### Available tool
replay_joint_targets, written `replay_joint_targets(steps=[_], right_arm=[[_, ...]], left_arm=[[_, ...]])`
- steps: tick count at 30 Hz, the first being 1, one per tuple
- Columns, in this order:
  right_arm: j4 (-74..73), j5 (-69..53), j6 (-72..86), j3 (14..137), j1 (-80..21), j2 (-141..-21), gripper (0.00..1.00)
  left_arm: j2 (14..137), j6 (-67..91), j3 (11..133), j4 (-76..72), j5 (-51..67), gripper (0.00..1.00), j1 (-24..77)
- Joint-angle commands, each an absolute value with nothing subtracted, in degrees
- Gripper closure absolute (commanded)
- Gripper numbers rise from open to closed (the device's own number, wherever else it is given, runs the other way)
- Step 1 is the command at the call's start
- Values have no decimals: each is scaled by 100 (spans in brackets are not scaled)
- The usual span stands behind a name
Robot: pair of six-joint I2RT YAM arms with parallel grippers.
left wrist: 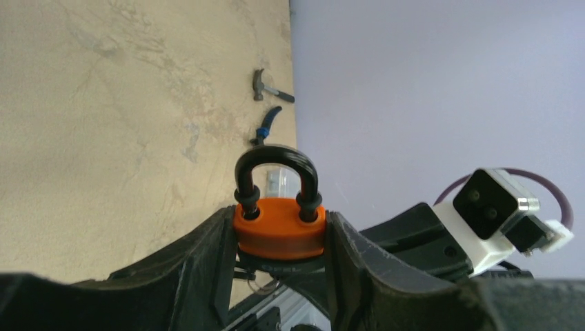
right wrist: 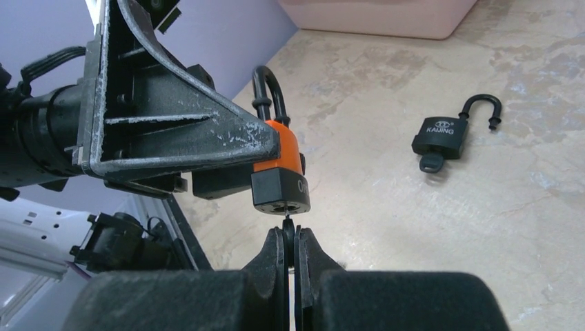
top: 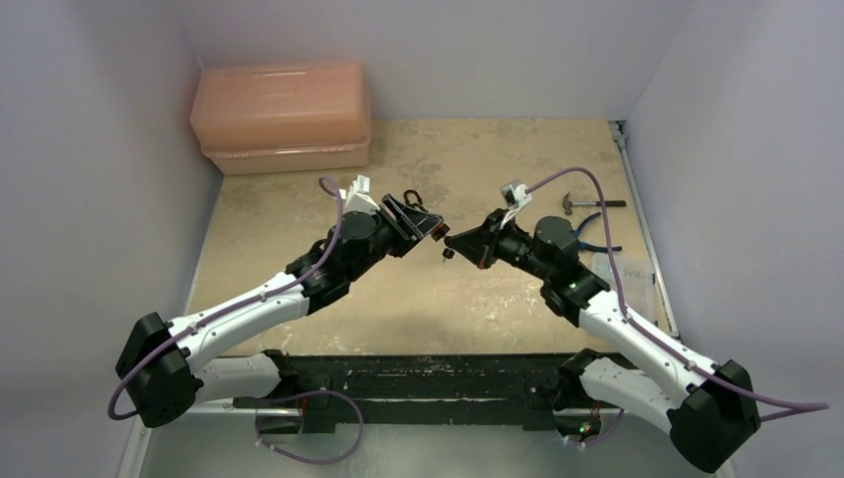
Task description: Unlock with the key
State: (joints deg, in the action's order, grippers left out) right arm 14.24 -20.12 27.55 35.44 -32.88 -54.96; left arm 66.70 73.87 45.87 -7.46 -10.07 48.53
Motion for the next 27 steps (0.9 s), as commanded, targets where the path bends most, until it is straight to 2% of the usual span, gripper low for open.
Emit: replay_joint_targets(steps=[1, 16, 27], right_arm=[[2040, -1049, 2931, 3850, -2962, -5395, 100], [2098, -1244, 3327, 3976, -2962, -5281, 100], [2534, -2055, 4272, 4156, -2809, -5372, 100]], left_arm=[[6338, 7247, 4506, -1208, -108, 100, 5158], [6309, 6975, 4572, -1436, -27, 100, 5153], [5968, 6218, 4402, -2555, 375, 100, 5150]])
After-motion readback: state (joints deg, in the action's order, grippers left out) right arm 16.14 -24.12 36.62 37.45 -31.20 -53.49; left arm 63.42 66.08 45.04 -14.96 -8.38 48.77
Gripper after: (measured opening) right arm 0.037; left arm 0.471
